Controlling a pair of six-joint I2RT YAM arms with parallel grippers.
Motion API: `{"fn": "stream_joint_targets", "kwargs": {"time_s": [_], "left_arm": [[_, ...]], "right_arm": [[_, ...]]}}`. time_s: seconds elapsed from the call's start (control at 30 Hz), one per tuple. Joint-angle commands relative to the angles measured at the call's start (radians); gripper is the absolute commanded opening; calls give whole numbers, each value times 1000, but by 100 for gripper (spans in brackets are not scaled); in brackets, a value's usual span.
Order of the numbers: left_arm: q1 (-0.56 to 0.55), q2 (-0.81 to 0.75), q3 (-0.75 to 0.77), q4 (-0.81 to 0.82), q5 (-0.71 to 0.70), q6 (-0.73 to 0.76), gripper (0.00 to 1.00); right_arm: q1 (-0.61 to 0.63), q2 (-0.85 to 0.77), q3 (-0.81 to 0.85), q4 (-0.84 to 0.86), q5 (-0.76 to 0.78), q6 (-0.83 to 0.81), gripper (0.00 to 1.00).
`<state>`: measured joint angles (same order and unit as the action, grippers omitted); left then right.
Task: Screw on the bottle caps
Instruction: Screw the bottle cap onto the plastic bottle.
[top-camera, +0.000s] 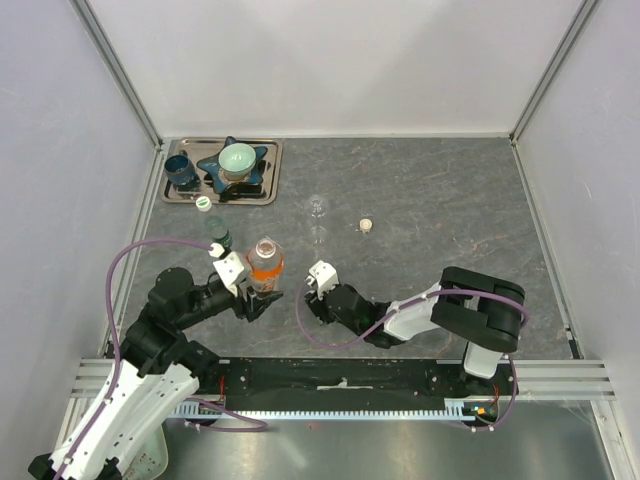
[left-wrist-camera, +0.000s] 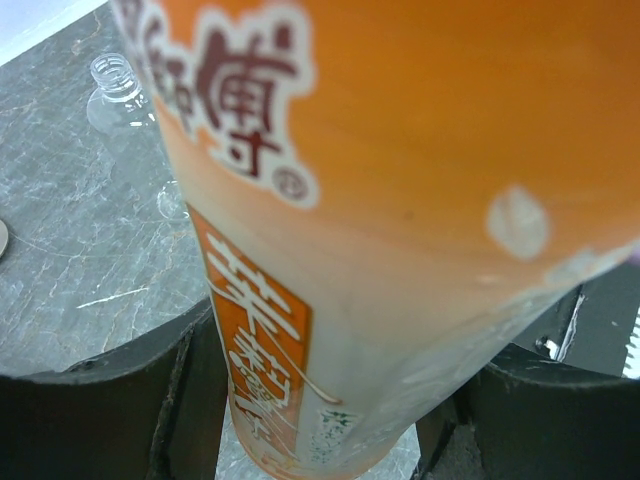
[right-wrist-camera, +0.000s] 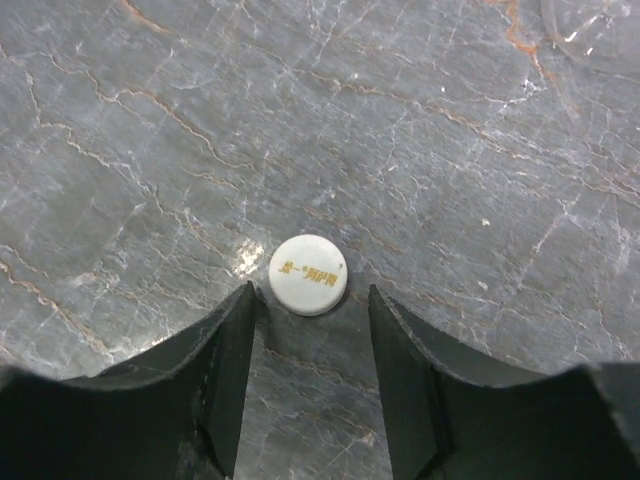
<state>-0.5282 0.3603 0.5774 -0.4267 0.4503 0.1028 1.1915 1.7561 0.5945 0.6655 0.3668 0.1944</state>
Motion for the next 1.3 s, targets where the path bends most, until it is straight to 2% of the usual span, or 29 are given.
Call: {"fn": "stream_joint_targets", "kwargs": {"time_s": [0.0, 0.2, 0.5, 0.73, 0.83, 1.0, 1.17, 1.27], "left_arm": [[16, 6, 44, 37, 19, -67, 5], [25, 5, 36, 39, 33, -83, 5], [27, 16, 36, 39, 42, -89, 5], [33, 17, 32, 37, 45, -94, 5], [36, 14, 24, 36, 51, -94, 5], [36, 8, 18, 34, 51, -94, 5], [40, 2, 15, 36, 54, -120, 5], [45, 0, 21, 36, 53, -109, 5]], "right_arm": [[6, 22, -39, 129, 40, -3, 54], [33, 69, -76, 221, 81, -19, 47], [76, 178, -91, 353, 132, -27, 47], [88, 226, -87, 387, 149, -27, 43], [92, 246, -79, 388, 161, -33, 38], [100, 264, -73, 398, 162, -46, 24], [126, 209, -82, 364, 192, -70, 15], [140, 68, -94, 271, 201, -88, 13]]}}
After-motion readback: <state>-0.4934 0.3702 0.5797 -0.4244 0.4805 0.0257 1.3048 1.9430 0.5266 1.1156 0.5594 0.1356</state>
